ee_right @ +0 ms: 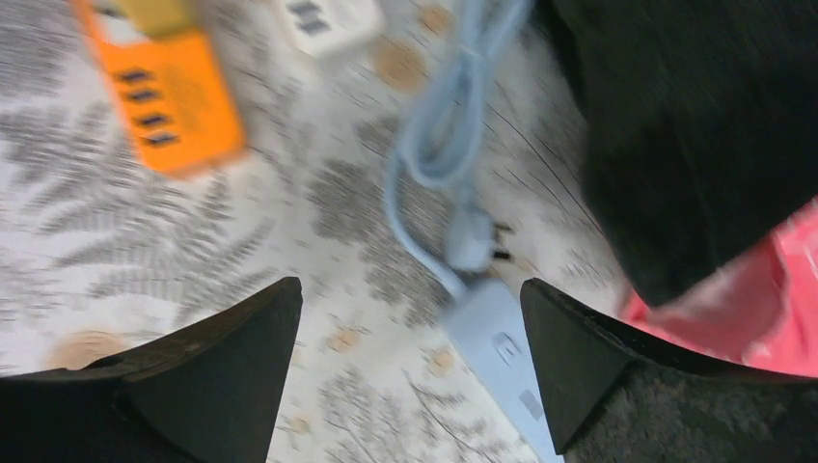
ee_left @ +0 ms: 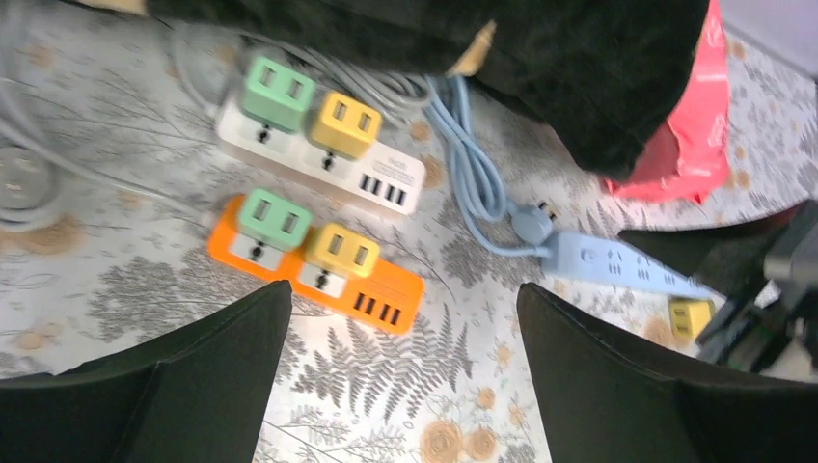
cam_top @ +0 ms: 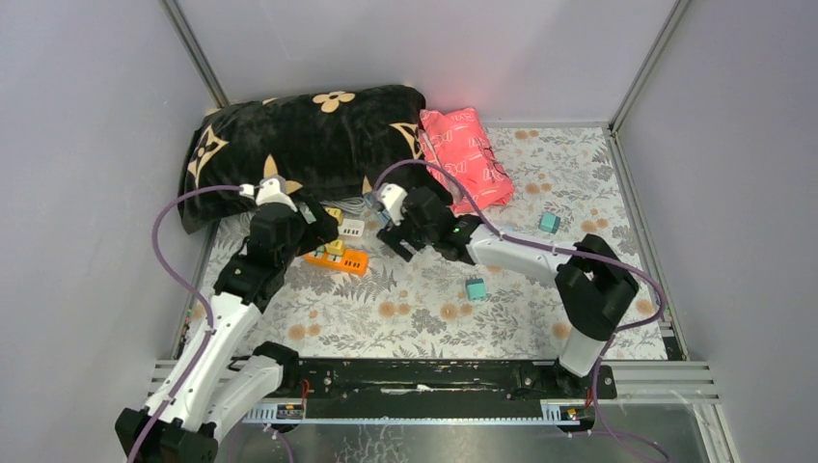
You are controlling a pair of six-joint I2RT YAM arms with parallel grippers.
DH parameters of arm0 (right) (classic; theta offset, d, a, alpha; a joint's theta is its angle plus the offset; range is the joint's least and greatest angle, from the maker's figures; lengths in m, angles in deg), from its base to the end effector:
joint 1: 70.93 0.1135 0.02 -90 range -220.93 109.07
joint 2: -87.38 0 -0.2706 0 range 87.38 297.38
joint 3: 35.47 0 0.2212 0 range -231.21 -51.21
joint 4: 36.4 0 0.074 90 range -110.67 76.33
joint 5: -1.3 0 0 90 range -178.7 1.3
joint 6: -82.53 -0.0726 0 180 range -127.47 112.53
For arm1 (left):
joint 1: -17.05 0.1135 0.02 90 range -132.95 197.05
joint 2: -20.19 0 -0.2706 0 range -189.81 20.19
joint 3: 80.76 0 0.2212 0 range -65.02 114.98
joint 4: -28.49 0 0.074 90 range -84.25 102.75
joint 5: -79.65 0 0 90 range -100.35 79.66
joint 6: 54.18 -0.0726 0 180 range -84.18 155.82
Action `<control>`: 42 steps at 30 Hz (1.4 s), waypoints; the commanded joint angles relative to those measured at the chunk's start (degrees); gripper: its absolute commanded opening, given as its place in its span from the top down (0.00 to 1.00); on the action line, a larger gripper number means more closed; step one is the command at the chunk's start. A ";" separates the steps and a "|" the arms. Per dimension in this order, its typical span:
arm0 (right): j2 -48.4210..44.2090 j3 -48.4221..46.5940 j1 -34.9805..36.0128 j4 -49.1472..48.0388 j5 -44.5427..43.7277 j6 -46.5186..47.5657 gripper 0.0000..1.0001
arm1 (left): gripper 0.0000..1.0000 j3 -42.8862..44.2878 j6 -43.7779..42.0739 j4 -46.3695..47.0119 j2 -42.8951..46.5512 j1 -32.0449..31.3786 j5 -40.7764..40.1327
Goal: Insert the plug
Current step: Move the socket to the center of the board.
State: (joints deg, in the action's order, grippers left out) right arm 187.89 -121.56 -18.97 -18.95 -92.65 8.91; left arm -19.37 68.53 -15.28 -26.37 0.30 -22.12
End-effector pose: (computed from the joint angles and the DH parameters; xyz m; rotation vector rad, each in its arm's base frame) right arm 0.2553 0.3182 0.2472 -1.1676 1.7930 0.2930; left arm 0.1716 -0.0362 0.2964 -0.4131 2.0382 -0.3178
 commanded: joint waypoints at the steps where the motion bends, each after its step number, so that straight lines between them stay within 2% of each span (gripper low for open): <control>1: -4.75 3.66 -4.83 -2.13 -7.02 -2.50 0.09 | 0.07 -3.08 4.06 6.18 -2.05 -1.67 10.31; 11: -8.63 9.63 -9.17 -8.90 -18.05 -6.59 0.07 | 0.09 -8.64 11.63 10.31 -10.79 -16.05 6.29; 18: -10.13 13.51 -11.11 -13.56 -20.31 -8.45 0.05 | 0.12 -9.28 13.47 16.45 -23.33 -21.72 3.86; 23: -8.32 12.58 -11.45 -12.37 -20.38 -7.87 0.05 | 0.13 -6.42 11.56 19.91 -30.10 -22.43 2.35; 30: -7.82 13.27 -11.87 -13.50 -21.37 -6.66 0.04 | 0.14 -4.33 9.83 20.14 -38.04 -22.21 -2.43; 34: -7.14 13.08 -12.15 -13.14 -21.21 -6.14 0.04 | 0.14 -3.61 8.50 19.02 -40.22 -20.39 -4.99; 42: -6.46 11.58 -12.59 -10.27 -15.32 -4.95 0.04 | 0.15 -1.90 3.81 18.51 -42.30 -15.54 -9.13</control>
State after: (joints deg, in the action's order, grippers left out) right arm 181.11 -108.07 -30.97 -29.14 -111.01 2.83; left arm -23.46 76.09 2.03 -67.18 -17.15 -26.40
